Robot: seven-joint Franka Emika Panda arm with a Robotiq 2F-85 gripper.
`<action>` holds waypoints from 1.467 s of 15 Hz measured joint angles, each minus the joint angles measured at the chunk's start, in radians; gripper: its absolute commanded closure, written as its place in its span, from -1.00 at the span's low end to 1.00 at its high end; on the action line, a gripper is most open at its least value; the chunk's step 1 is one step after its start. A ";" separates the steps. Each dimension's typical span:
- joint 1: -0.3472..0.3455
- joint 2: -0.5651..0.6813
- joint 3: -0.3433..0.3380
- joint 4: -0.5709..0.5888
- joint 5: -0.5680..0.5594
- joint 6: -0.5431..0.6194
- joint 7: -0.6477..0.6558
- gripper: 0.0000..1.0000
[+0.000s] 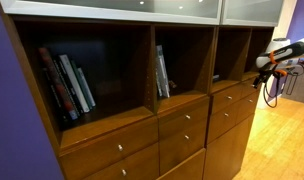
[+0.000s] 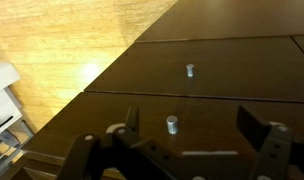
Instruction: Open the rightmost drawer completely
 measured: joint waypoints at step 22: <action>-0.079 0.136 0.064 0.213 0.061 -0.135 -0.161 0.93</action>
